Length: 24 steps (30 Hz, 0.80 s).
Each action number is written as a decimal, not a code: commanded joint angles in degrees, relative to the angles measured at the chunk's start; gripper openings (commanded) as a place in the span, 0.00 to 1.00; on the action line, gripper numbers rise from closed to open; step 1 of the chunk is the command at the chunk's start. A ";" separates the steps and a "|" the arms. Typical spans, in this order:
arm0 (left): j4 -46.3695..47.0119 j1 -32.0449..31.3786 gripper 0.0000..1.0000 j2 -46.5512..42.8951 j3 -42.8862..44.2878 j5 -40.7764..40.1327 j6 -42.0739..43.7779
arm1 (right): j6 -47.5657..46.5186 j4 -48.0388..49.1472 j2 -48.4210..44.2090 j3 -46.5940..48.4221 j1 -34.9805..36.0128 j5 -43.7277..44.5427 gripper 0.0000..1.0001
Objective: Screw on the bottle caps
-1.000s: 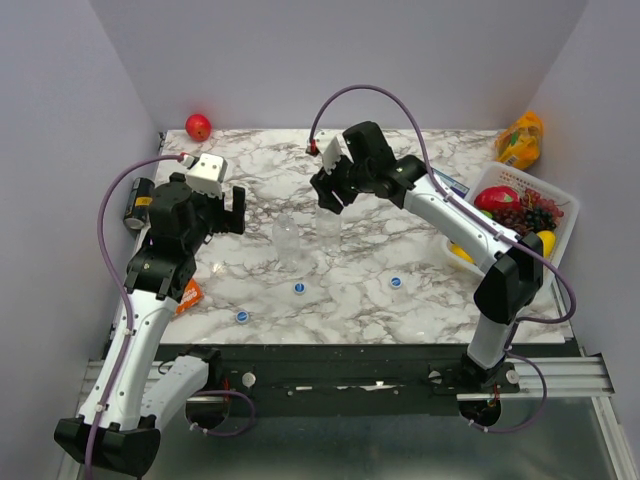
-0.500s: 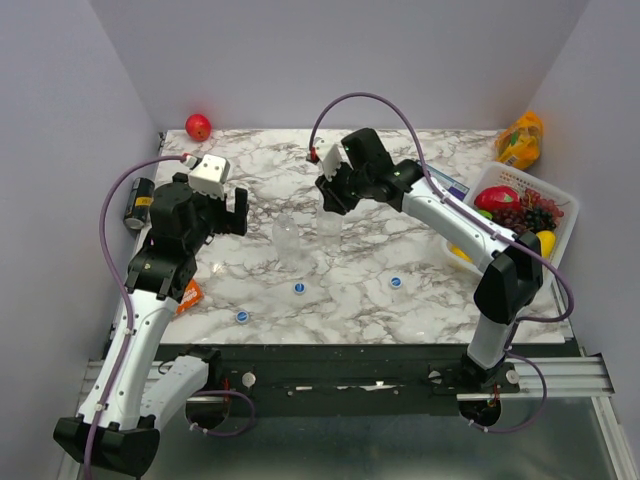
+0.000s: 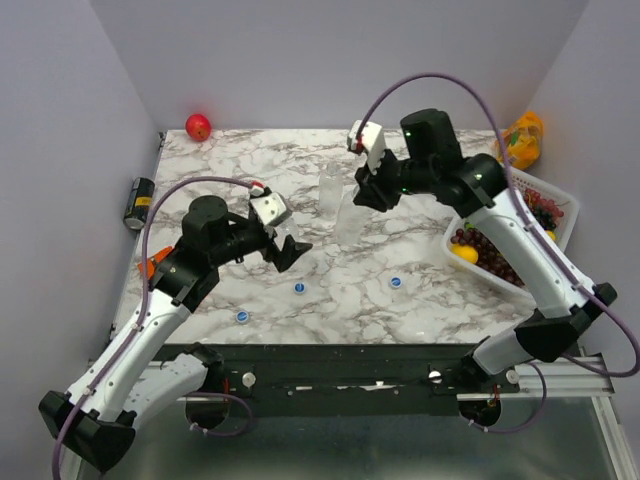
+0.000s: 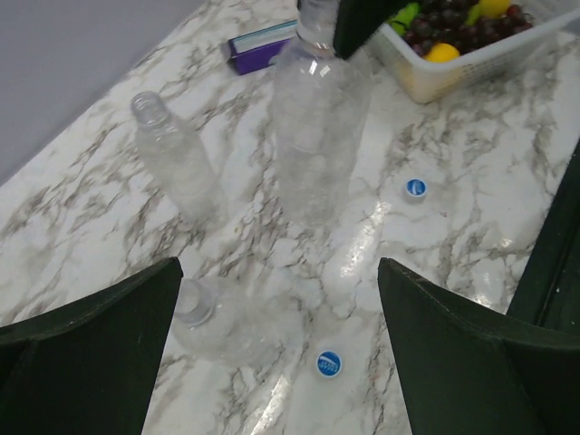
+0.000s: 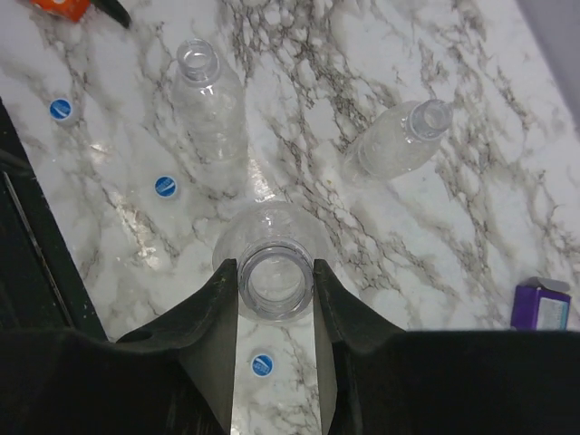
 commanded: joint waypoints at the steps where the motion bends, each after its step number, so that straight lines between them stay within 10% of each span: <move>1: 16.35 -6.42 0.99 -0.10 -6.08 6.93 -0.15 | -3.07 -12.27 -3.72 8.39 -0.64 -6.25 0.01; 11: 32.64 -16.63 0.99 4.81 -13.47 -1.86 -2.18 | -3.95 -24.60 -3.63 17.12 -0.73 -13.89 0.01; 24: 41.79 -18.12 0.99 16.68 -12.60 6.92 -5.17 | -1.40 -23.02 -1.88 21.06 -0.82 -19.26 0.01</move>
